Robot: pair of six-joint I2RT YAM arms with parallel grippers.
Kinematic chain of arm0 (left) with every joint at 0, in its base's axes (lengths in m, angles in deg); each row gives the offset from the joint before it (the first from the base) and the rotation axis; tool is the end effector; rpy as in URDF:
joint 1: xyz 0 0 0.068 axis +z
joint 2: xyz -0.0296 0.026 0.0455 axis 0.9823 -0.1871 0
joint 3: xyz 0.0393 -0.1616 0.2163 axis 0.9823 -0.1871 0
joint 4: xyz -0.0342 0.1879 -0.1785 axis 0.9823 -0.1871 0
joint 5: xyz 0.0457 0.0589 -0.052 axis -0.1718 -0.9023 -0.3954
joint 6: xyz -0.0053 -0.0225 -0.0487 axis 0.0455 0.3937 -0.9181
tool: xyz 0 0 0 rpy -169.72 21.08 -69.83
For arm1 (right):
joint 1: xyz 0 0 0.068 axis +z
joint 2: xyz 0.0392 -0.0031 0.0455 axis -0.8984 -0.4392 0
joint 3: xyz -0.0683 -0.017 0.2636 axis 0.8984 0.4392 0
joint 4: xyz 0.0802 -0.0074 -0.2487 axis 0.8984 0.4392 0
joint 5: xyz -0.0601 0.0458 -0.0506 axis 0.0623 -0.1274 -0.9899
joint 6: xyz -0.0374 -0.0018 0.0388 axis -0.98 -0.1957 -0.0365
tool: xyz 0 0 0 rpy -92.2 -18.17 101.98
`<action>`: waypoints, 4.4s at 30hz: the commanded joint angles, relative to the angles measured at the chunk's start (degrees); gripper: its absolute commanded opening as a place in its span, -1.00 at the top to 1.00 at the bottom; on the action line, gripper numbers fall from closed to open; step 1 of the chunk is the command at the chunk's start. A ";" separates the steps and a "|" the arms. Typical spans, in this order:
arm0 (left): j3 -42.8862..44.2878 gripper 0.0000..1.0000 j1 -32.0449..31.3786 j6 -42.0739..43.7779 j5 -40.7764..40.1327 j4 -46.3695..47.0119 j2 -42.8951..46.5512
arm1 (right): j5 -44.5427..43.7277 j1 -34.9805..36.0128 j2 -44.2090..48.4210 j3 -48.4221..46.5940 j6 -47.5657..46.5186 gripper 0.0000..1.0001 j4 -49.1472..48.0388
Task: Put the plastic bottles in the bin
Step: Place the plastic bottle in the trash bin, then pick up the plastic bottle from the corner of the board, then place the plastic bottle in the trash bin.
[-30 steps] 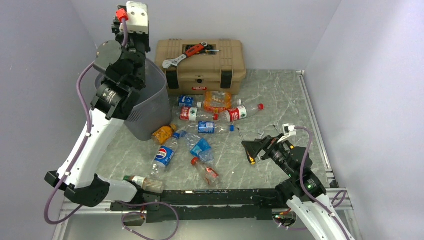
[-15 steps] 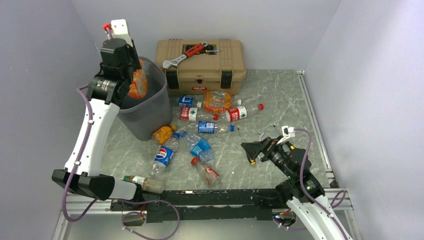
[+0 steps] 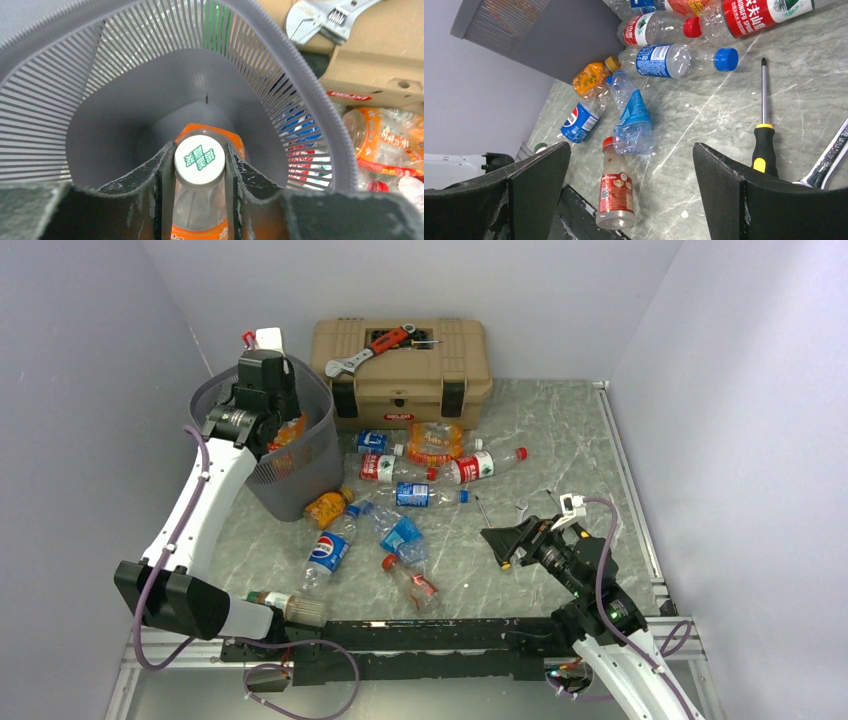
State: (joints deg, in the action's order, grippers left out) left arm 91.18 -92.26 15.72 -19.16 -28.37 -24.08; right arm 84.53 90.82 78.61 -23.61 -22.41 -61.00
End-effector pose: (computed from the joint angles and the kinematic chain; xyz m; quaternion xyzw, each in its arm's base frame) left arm 0.2937 -0.0551 0.4171 -0.0926 0.8430 0.0368 0.5286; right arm 0.0873 0.0507 0.2283 0.0432 0.7564 0.4167 0.5023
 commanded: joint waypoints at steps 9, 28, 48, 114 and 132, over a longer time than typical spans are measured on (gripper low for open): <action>12.98 -0.99 0.16 0.32 8.63 -0.18 5.01 | -1.28 0.20 -3.02 -3.83 -5.49 -0.95 0.59; -9.29 -0.99 -25.28 9.92 47.29 12.33 14.51 | 3.91 3.73 -21.94 -7.96 -14.95 -0.79 -7.20; -26.84 -0.99 -29.57 7.28 25.90 17.39 20.91 | -17.74 38.55 -61.99 -19.61 -11.76 -0.99 -11.59; -34.17 -0.99 -31.79 8.97 21.49 26.14 31.98 | -47.88 48.97 -32.79 -9.49 -17.96 0.39 -37.37; -39.02 -0.99 -26.11 -15.05 53.73 49.67 29.51 | -31.28 48.45 -28.64 4.34 -27.63 0.44 -61.66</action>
State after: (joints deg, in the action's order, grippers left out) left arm 52.05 -119.97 7.61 27.79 12.43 4.57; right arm 49.73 139.30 50.00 -19.81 -47.59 -116.21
